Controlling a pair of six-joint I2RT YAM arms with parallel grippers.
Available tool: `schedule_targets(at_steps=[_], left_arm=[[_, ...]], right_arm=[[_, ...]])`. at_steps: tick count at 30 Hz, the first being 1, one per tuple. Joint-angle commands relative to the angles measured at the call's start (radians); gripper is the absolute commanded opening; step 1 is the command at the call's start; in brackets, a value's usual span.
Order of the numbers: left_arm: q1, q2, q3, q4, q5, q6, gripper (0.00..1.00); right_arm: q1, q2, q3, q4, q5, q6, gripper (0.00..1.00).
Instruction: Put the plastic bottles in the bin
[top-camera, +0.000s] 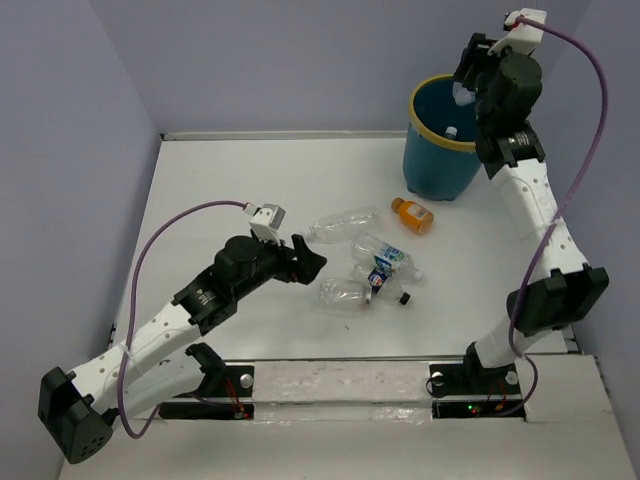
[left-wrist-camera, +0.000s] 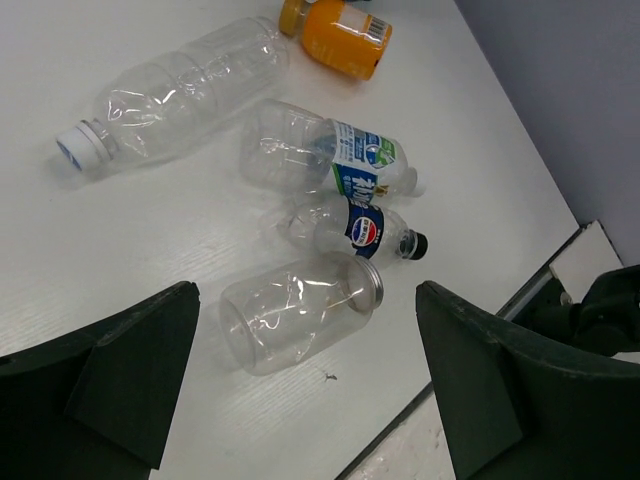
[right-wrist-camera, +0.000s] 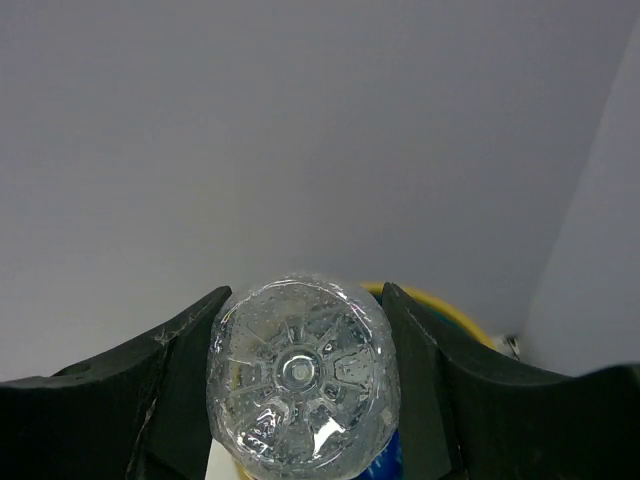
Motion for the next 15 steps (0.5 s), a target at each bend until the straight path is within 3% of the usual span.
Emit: schedule_targets(at_steps=[1, 3, 5, 7, 12, 15], left_arm=[[-0.003, 0.029, 0.015, 0.106, -0.052, -0.055, 0.99], [-0.003, 0.072, 0.033, 0.120, -0.117, -0.051, 0.99], [-0.003, 0.132, 0.062, 0.092, -0.157, -0.023, 0.99], [-0.003, 0.173, 0.119, 0.064, -0.239, -0.003, 0.99], [-0.003, 0.322, 0.226, 0.063, -0.306, 0.150, 0.99], [-0.003, 0.407, 0.261, 0.112, -0.328, 0.292, 0.99]], right_arm=[[-0.079, 0.077, 0.002, -0.154, 0.001, 0.021, 0.29], [-0.101, 0.087, -0.011, -0.171, -0.030, 0.068, 0.32], [-0.115, 0.097, -0.028, -0.183, -0.068, 0.104, 0.71], [-0.115, 0.103, -0.014, -0.212, -0.082, 0.130, 0.96], [-0.115, 0.037, 0.012, -0.245, -0.200, 0.170, 1.00], [-0.115, -0.078, -0.102, -0.229, -0.368, 0.240, 0.99]])
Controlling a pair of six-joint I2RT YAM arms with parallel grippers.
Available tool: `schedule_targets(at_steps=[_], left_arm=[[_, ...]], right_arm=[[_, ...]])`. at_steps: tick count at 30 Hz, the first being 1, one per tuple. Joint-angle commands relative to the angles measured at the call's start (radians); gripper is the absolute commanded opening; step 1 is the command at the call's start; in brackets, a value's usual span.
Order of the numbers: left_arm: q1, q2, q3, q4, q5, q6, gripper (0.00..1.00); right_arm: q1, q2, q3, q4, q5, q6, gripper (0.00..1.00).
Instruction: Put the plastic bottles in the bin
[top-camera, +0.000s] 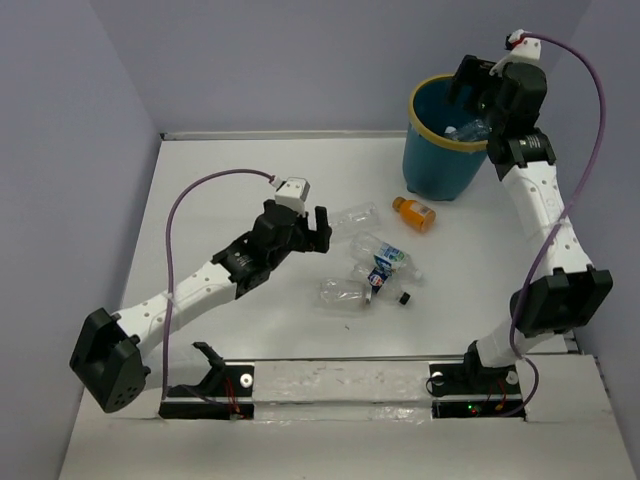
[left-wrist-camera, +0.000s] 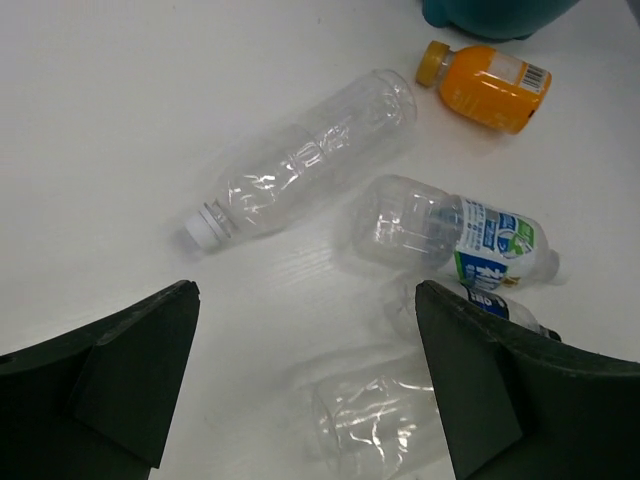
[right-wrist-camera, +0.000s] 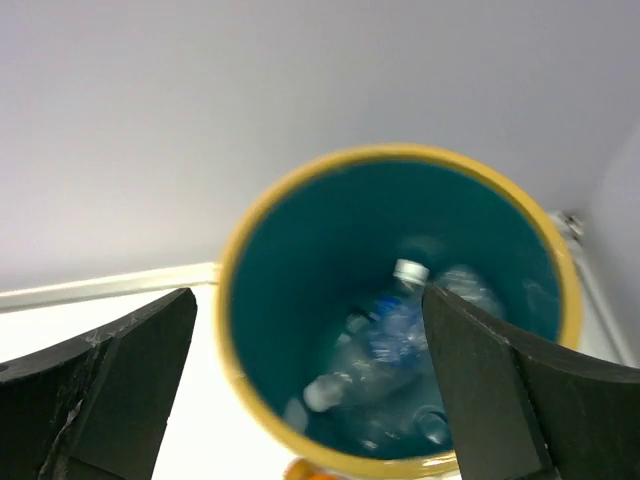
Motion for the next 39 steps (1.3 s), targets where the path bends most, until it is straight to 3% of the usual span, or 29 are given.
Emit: schedule_targets(at_steps=[1, 3, 4, 8, 14, 27, 30, 33, 36, 39], left_arm=[[-0.003, 0.085, 0.079, 0.108, -0.073, 0.242, 0.99], [-0.003, 0.150, 0.078, 0.217, -0.025, 0.312, 0.99], [-0.003, 0.177, 0.105, 0.232, -0.009, 0.369, 0.99], [0.015, 0.373, 0.234, 0.136, 0.003, 0.466, 0.99], [0.030, 0.553, 0.406, -0.019, 0.071, 0.527, 0.99], [0.050, 0.724, 0.484, -0.114, 0.054, 0.535, 0.96], [0.059, 0.751, 0.490, -0.108, 0.051, 0.526, 0.92], [0.079, 0.771, 0.503, -0.096, 0.059, 0.521, 0.82], [0.095, 0.774, 0.497, -0.076, 0.082, 0.520, 0.80], [0.108, 0.771, 0.483, -0.050, 0.103, 0.509, 0.69]], right_arm=[[0.004, -0.212, -0.115, 0.065, -0.319, 0.144, 0.99], [0.004, -0.339, -0.265, 0.184, -0.415, 0.206, 0.97], [0.020, -0.381, -0.424, 0.220, -0.470, 0.247, 0.97], [0.041, -0.546, -0.705, 0.342, -0.567, 0.329, 0.96], [0.051, -0.720, -0.934, 0.399, -0.656, 0.387, 0.95], [0.060, -0.772, -1.000, 0.388, -0.734, 0.361, 0.95], [0.060, -0.768, -0.993, 0.389, -0.740, 0.364, 0.95], [0.060, -0.774, -0.997, 0.406, -0.753, 0.384, 0.95], [0.060, -0.777, -1.004, 0.414, -0.759, 0.402, 0.95], [0.060, -0.772, -1.016, 0.431, -0.763, 0.416, 0.95]])
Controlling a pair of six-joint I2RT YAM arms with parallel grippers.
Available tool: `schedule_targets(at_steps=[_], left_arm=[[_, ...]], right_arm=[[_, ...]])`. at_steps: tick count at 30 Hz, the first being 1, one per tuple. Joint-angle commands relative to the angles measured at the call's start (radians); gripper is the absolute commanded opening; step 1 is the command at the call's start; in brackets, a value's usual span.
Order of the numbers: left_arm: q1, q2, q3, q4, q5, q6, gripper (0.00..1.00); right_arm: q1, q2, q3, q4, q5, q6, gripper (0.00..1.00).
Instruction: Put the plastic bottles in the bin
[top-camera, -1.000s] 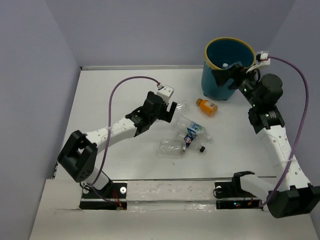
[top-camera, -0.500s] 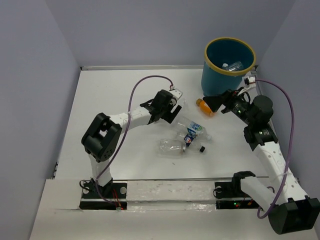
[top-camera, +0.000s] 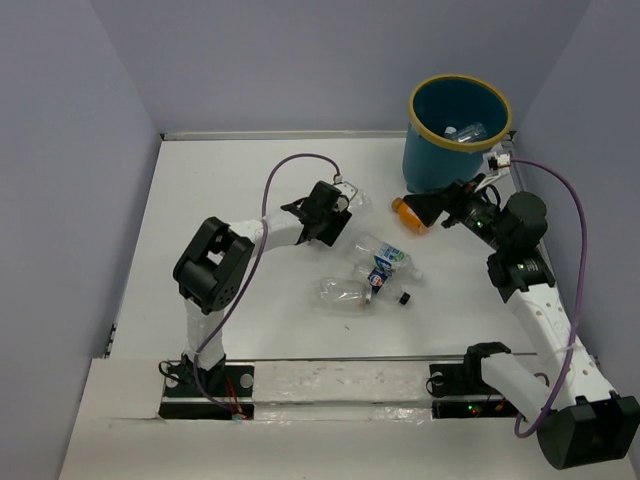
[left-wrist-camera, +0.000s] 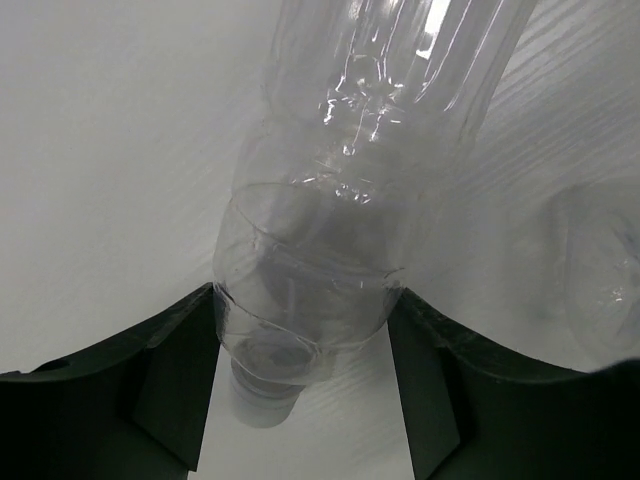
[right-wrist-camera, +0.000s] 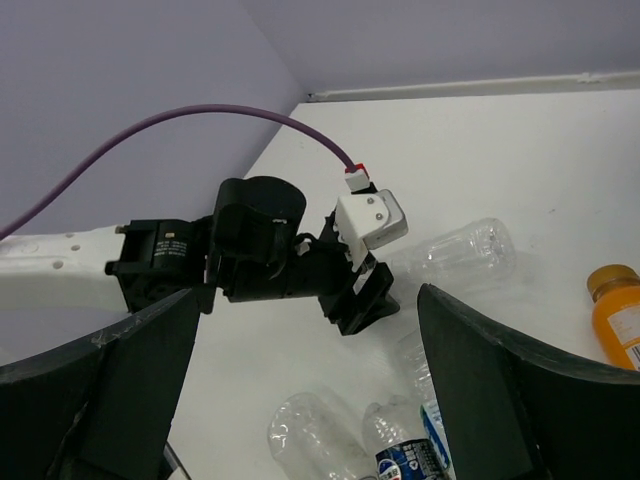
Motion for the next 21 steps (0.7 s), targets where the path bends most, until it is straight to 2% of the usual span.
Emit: schedule_targets(at_steps=[1, 5, 9, 14, 21], left_arm=[[0.024, -0.023, 0.022, 0.041, 0.037, -0.011, 0.64], [0.025, -0.045, -0.010, 0.085, 0.025, -0.035, 0.56], [0.025, -0.116, -0.067, 0.127, -0.006, -0.116, 0.42], [0.024, -0.251, -0.212, 0.211, -0.027, -0.253, 0.41], [-0.025, -0.535, -0.392, 0.343, 0.025, -0.348, 0.41]], right_arm=[[0.007, -0.005, -0.032, 0.076, -0.035, 0.037, 0.95], [0.025, 0.023, -0.041, 0.085, -0.037, 0.040, 0.95], [0.034, 0.038, -0.065, 0.126, -0.008, 0.054, 0.95], [0.065, 0.150, -0.095, 0.240, -0.032, 0.140, 0.96], [0.275, 0.360, -0.046, 0.381, 0.018, 0.148, 0.98]])
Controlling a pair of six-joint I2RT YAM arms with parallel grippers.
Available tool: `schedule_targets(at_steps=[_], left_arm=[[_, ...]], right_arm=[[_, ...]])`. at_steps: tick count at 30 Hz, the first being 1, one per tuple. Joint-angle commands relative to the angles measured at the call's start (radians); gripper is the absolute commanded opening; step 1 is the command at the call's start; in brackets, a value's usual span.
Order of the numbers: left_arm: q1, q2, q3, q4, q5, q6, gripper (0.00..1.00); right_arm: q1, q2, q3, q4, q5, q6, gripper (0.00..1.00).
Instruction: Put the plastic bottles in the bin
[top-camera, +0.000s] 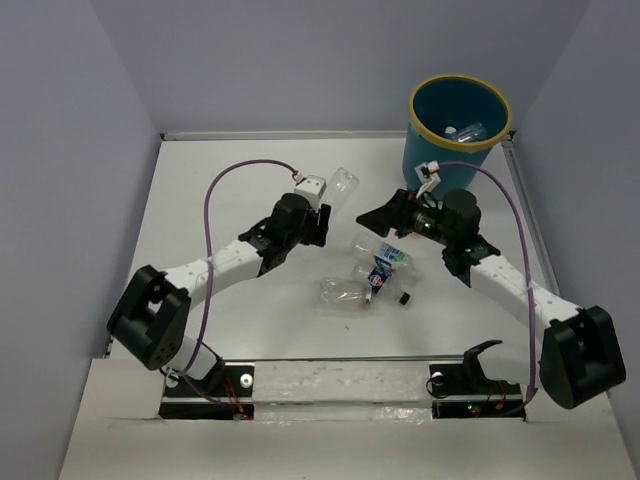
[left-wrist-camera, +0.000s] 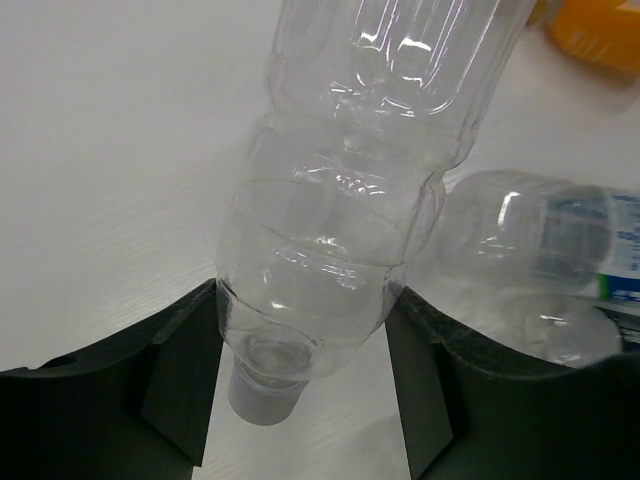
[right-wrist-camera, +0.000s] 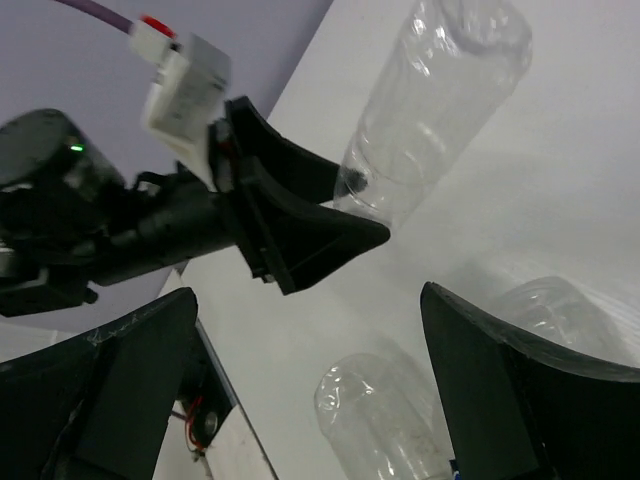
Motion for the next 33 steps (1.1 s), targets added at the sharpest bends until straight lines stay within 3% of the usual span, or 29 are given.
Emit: schedule_targets(at_steps=[1, 6, 16, 19, 21, 22, 24, 25, 26, 29, 33], left_arm=[[-0.042, -0.172, -0.089, 0.155, 0.033, -0.089, 0.41], [-0.058, -0.304, -0.143, 0.184, 0.148, -0.103, 0.41], [-0.068, -0.370, -0.149, 0.155, 0.221, -0.102, 0.42], [-0.072, -0.393, -0.154, 0.161, 0.249, -0.121, 0.45], [-0.074, -0.416, -0.159, 0.154, 0.249, -0.130, 0.51], [-0.074, -0.422, -0.153, 0.143, 0.248, -0.139, 0.60], [-0.074, -0.445, -0.140, 0.088, 0.226, -0.150, 0.72], [-0.074, -0.457, -0.133, 0.063, 0.216, -0.159, 0.76], [-0.075, -0.500, -0.122, 0.022, 0.203, -0.174, 0.99], [-0.075, -0.618, -0.100, -0.071, 0.139, -0.176, 0.99], [-0.075, -0.750, -0.070, -0.170, 0.068, -0.165, 0.99]], right_arm=[[0.108, 0.109, 0.049, 0.164, 0.030, 0.018, 0.99], [0.146, 0.196, 0.112, 0.187, 0.065, 0.018, 1.00], [0.185, 0.282, 0.251, 0.173, 0.120, -0.050, 1.00], [0.194, 0.285, 0.271, 0.172, 0.155, -0.060, 0.89], [0.194, 0.270, 0.271, 0.181, 0.188, -0.062, 0.63], [0.194, 0.264, 0.279, 0.175, 0.201, -0.063, 0.50], [0.194, 0.238, 0.297, 0.114, 0.267, -0.088, 0.35], [0.194, 0.227, 0.314, 0.087, 0.293, -0.106, 0.34], [0.194, 0.217, 0.348, 0.058, 0.356, -0.153, 0.32], [0.194, 0.155, 0.423, -0.035, 0.473, -0.284, 0.31], [0.105, 0.095, 0.559, -0.134, 0.655, -0.418, 0.28]])
